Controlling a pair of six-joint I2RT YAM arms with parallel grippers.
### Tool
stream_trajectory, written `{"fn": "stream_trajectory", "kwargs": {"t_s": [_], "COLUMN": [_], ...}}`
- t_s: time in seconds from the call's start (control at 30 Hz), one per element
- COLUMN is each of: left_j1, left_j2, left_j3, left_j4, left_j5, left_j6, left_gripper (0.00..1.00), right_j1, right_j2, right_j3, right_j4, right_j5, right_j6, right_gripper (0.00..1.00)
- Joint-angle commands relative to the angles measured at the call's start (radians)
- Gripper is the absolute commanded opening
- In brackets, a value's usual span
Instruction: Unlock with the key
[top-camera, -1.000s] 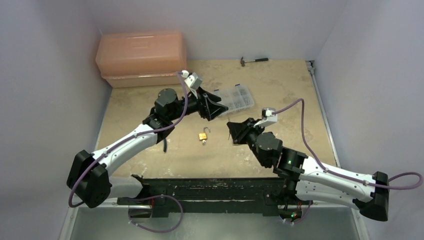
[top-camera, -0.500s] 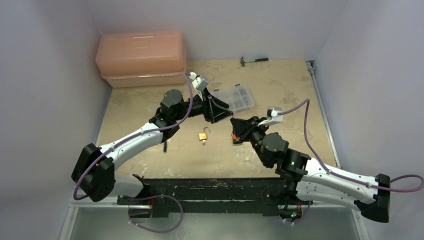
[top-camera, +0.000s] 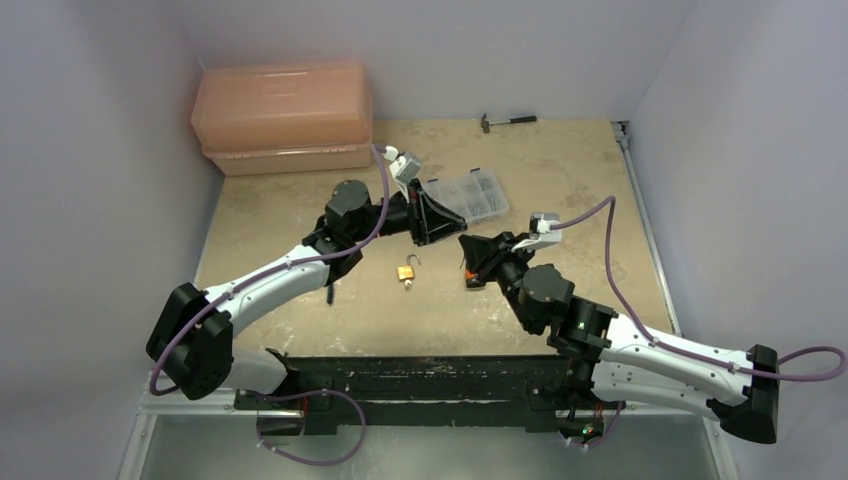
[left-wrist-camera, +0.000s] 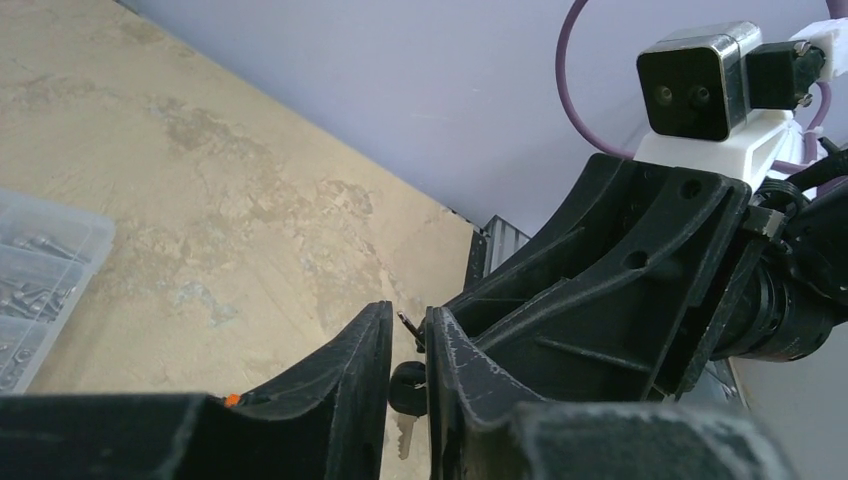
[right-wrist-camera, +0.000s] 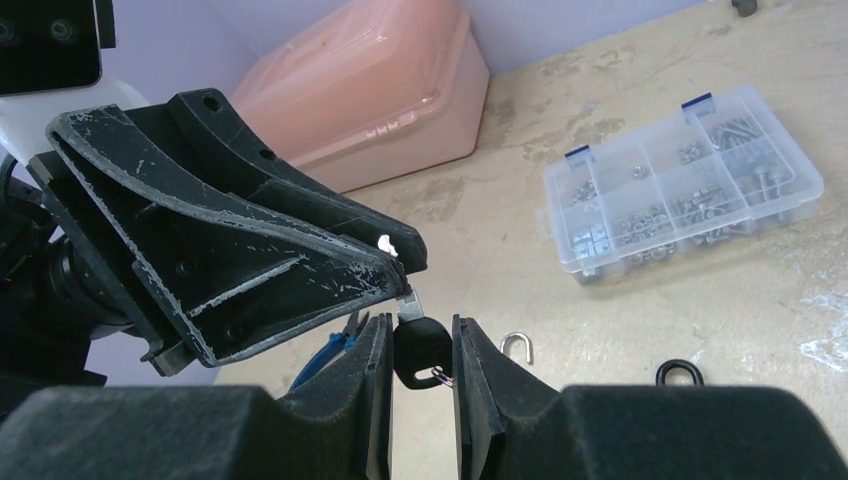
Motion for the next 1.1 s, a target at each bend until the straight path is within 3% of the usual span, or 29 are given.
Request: {"fn": "stream_trajectory", "kwargs": {"t_s": [0.0, 0.1, 0.27, 0.3, 0.4, 0.53, 0.6, 0.9, 1.07], "left_j1": [-0.009, -0.008, -0.009, -0.010, -0.010, -0.010, -0.010, -0.010, -0.010], "left_j2": [0.007, 0.003, 0.000, 0.000, 0.000, -0.018, -0.032, -0.080, -0.115], "left_j3": [0.014, 0.016, 0.021, 0.023, 0.032, 0.044, 0.040, 0.053, 0.057], "left_j4": [0.051, 0.046, 0.035, 0.030, 0.004, -0.044, -0.065, -0.163, -0.190], "left_j5": [0.017, 0.017, 0.001, -0.004, -0.019, -0.055, -0.084, -0.144, -0.157], "left_j6": [-0.011, -0.014, -0.016, -0.014, -0.006, 0.042, 0.074, 0.212, 0.229], "left_gripper": [0.18, 0.00, 0.00, 0.00, 0.00, 0.00, 0.00, 0.00, 0.00], "right_j1": [-0.001, -0.001, -0.001, -0.001, -0.001, -0.001, -0.001, -0.001, -0.001], "right_j2": [-0.002, 0.001, 0.012, 0.015, 0.011, -0.019, -0.025, -0.047, -0.160], "right_j3": [0.023, 0.018, 0.023, 0.027, 0.039, 0.051, 0.066, 0.019, -0.077], "right_j4": [0.081, 0.099, 0.115, 0.110, 0.084, 0.025, -0.040, -0.195, -0.048], "right_j5": [0.008, 0.004, -0.037, -0.048, -0.079, -0.122, -0.148, -0.265, -0.396], "right_j6": [-0.039, -0.051, -0.075, -0.081, -0.089, -0.094, -0.092, -0.088, -0.140], "right_gripper": [0.00, 0.00, 0.00, 0.05, 0.30, 0.83, 0.96, 0.97, 0.96]}}
